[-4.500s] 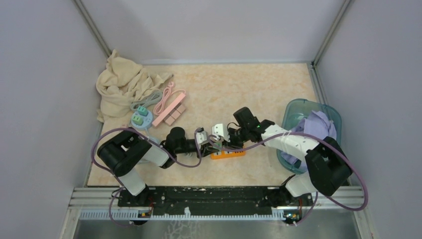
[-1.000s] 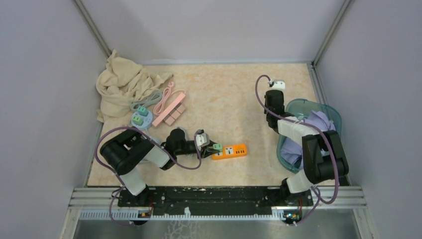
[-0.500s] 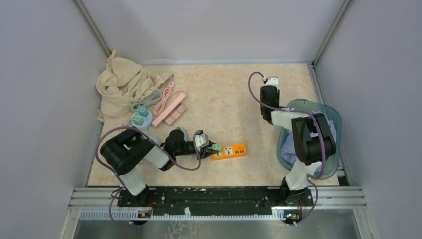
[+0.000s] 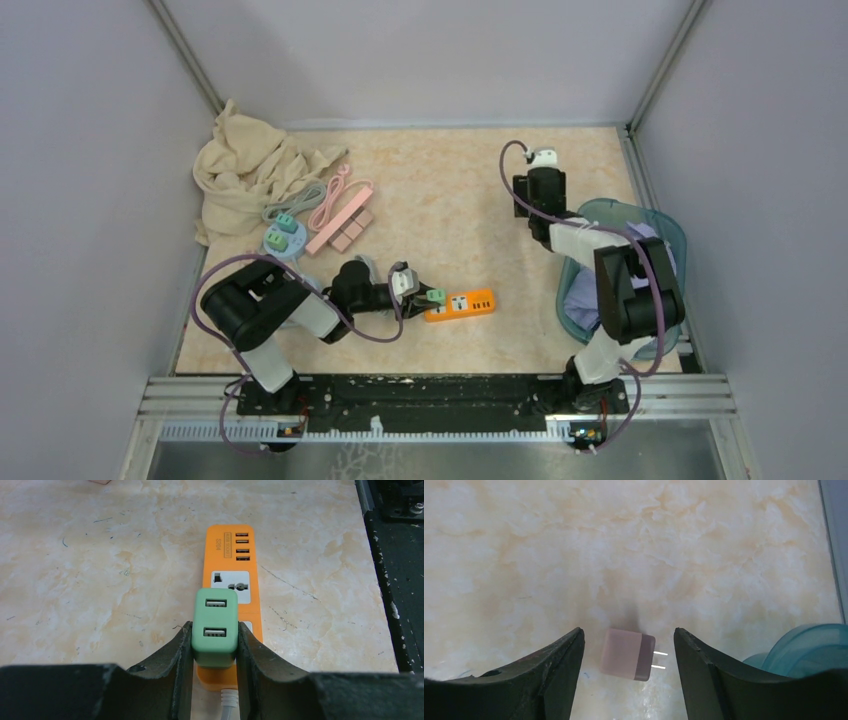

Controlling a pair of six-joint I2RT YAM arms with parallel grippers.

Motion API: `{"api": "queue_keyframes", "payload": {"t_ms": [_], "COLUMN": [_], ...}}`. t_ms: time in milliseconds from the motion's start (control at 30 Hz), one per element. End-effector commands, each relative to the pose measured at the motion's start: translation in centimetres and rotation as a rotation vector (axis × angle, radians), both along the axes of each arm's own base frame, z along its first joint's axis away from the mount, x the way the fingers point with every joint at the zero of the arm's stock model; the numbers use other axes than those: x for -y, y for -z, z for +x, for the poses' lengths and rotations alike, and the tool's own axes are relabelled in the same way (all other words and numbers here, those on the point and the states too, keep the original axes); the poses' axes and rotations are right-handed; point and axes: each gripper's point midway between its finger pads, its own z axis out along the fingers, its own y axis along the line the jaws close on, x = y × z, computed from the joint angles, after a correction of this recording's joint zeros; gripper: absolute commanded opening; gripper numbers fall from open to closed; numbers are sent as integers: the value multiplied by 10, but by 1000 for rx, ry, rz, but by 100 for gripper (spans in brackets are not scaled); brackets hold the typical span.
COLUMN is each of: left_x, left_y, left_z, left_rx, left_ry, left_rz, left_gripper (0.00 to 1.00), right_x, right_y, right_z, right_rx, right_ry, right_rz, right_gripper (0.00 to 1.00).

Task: Pull the plug off the socket
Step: Place the plug at the center of the board.

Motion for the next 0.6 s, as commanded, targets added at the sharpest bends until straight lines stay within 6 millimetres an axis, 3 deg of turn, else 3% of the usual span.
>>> {"api": "queue_keyframes", "payload": {"t_ms": [0,100,267,433,567], "left_x": [-1,0,2,3,2], "left_y": [8,8,-2,-10,-24], "left_z": [-4,-2,2,4,6], "left_rx": [-18,-21,-41,-63,-39], "left_ry": [12,7,-14,-41,-62], "left_rz": [20,20,-4,-29,-48], "left_gripper": [23,33,60,76,84], "right_x": [-30,-70,-134,-166,-178], "right_y": [-74,-93,-118,-132,-121], "right_z": [2,-23,-87,-144,-189], "right_rx": [152,131,129,173,200], "right_ry": [-189,-454,-950,-1298,-1549], "right_rz": [78,148,262,345,390], "right_gripper": [67,70,81,85,85]}}
